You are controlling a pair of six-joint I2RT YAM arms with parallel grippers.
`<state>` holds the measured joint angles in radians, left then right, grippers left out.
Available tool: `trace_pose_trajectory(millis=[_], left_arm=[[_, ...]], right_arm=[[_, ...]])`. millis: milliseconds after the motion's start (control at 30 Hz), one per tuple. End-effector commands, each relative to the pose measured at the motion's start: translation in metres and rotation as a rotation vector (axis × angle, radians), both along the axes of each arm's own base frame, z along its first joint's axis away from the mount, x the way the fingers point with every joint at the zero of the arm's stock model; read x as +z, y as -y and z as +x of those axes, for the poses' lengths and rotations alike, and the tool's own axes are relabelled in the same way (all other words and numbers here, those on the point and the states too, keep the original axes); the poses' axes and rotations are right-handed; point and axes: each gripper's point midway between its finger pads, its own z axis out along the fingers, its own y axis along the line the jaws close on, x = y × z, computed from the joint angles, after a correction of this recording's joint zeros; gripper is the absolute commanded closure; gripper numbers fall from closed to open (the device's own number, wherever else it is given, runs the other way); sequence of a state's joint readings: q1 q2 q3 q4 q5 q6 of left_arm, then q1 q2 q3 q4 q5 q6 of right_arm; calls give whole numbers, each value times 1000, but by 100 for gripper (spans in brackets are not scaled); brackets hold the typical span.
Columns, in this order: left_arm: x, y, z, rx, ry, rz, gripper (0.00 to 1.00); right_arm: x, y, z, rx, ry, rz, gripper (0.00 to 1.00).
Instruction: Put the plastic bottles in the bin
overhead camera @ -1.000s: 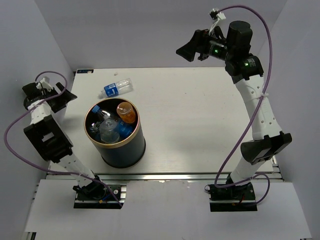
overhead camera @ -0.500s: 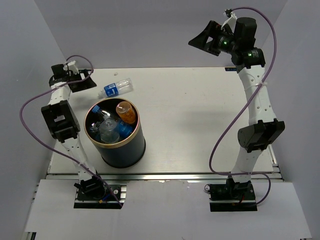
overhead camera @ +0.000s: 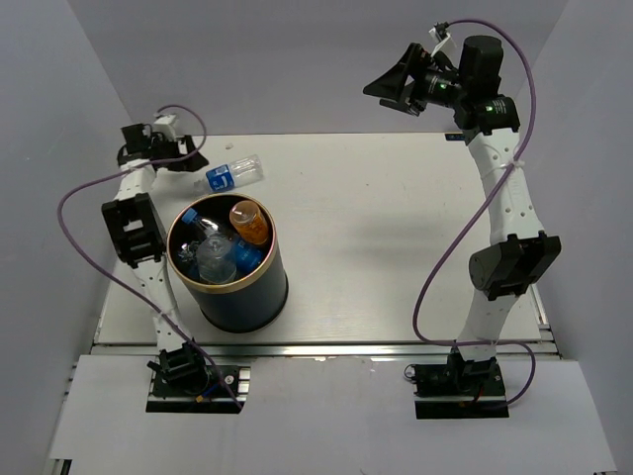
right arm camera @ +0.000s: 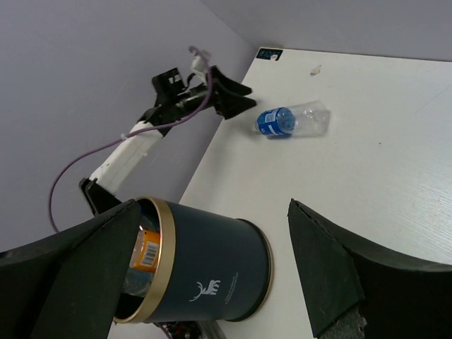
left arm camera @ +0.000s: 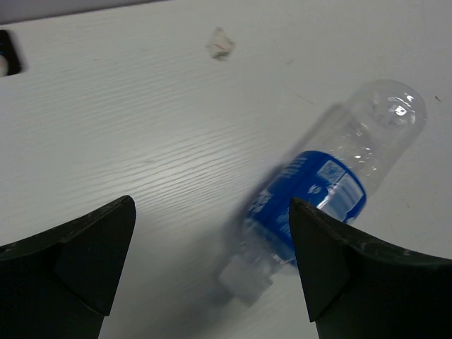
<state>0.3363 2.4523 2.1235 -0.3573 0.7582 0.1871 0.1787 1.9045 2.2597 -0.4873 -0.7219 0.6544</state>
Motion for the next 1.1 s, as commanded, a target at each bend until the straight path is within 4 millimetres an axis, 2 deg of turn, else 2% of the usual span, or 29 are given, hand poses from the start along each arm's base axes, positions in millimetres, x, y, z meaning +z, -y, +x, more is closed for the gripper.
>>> trace_pose_trajectory(millis=[0, 167, 267, 400, 567, 700, 833, 900, 933, 1000, 1033, 1067], left_arm=[[16, 74, 3, -177, 48, 27, 2], [26, 108, 2, -248, 87, -31, 2], [19, 120, 0, -265, 69, 10, 2], [-3, 131, -6, -284, 21, 65, 2], [-30, 126, -7, -248, -39, 148, 2], [-51, 121, -25, -273, -100, 202, 2], [-61, 114, -33, -246, -131, 240, 2], [-65, 112, -38, -244, -155, 244, 7], [-63, 111, -39, -233, -158, 244, 17], [-55, 109, -39, -209, -166, 241, 28], [-49, 109, -39, -201, -162, 238, 41], [-43, 107, -38, -185, -154, 238, 47]], right_arm=[[28, 3, -31, 57, 67, 13, 11], [17, 6, -40, 83, 60, -24, 11], [9, 9, -44, 90, 42, -45, 11], [5, 11, -47, 87, 53, -59, 11], [2, 11, -48, 93, 40, -62, 11], [-1, 12, -48, 90, 36, -68, 11], [-6, 12, -43, 84, 35, -70, 11], [-10, 11, -39, 90, 27, -67, 11], [-9, 11, -39, 97, 26, -63, 11], [-10, 10, -38, 103, 27, -61, 11], [-12, 10, -37, 105, 24, -60, 11], [-11, 9, -38, 109, 32, -60, 11]])
